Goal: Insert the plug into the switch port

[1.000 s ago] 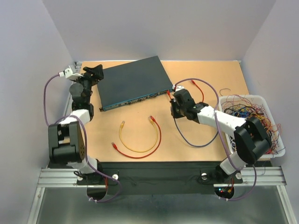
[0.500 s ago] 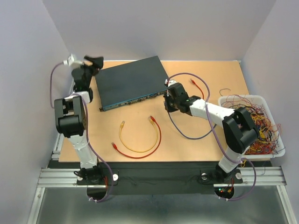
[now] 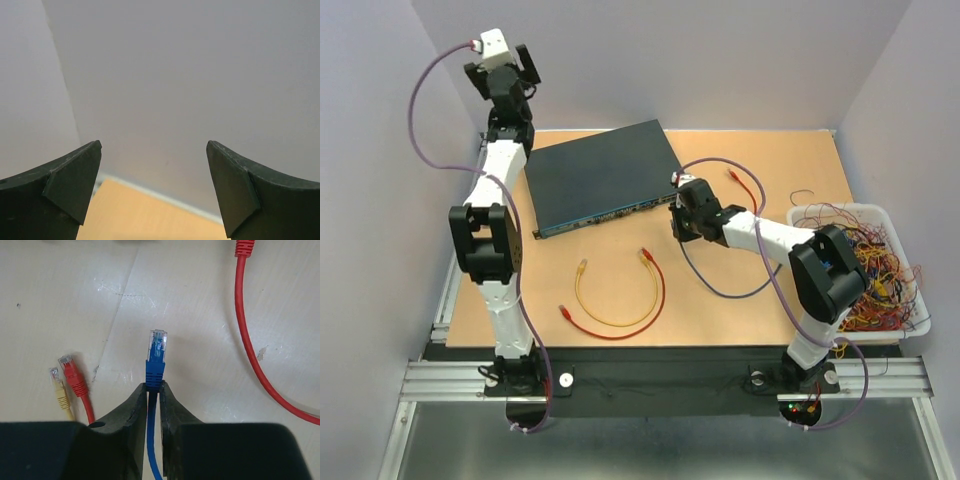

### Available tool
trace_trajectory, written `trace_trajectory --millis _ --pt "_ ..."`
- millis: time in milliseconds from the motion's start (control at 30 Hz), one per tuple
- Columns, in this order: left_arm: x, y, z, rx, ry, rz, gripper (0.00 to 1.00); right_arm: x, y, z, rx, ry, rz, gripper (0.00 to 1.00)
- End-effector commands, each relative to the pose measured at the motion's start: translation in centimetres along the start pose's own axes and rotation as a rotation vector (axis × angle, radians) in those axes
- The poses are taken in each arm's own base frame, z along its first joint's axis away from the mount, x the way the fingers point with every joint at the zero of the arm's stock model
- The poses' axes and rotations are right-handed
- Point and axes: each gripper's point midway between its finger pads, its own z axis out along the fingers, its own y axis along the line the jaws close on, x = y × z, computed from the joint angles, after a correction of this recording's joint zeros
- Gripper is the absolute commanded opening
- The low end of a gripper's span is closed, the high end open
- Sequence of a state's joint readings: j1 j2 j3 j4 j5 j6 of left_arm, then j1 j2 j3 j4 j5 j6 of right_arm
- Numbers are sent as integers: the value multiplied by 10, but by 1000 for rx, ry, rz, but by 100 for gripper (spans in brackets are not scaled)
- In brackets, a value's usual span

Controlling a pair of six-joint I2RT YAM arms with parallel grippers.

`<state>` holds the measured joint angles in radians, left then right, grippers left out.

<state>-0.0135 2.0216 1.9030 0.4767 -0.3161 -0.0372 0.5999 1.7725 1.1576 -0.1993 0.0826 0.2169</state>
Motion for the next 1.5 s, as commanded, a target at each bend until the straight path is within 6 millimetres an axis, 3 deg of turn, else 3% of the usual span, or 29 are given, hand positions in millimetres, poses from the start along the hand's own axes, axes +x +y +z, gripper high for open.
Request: trace_trajectory --millis 0,200,233,500,733,767,967,1467 --pt "28 0 -9 -46 90 146 99 -31 -13 -7 20 -87 11 1" --pt "31 -15 2 22 70 118 99 -50 -18 14 51 -93 18 0" --pt "18 -19 4 29 48 113 99 -54 -18 17 58 -98 18 1" --pt "-13 -37 4 141 27 82 99 -80 -23 42 102 -115 3 0" --pt "-19 -28 -2 171 38 48 98 -77 -39 55 163 -93 13 0" --pt "-23 -14 2 154 32 53 98 -75 -41 55 165 -88 13 0" --pt "-24 -15 5 176 39 14 98 -64 -47 58 183 -64 12 0" --pt "-24 -9 7 195 55 -8 96 -80 -52 76 183 -82 28 1"
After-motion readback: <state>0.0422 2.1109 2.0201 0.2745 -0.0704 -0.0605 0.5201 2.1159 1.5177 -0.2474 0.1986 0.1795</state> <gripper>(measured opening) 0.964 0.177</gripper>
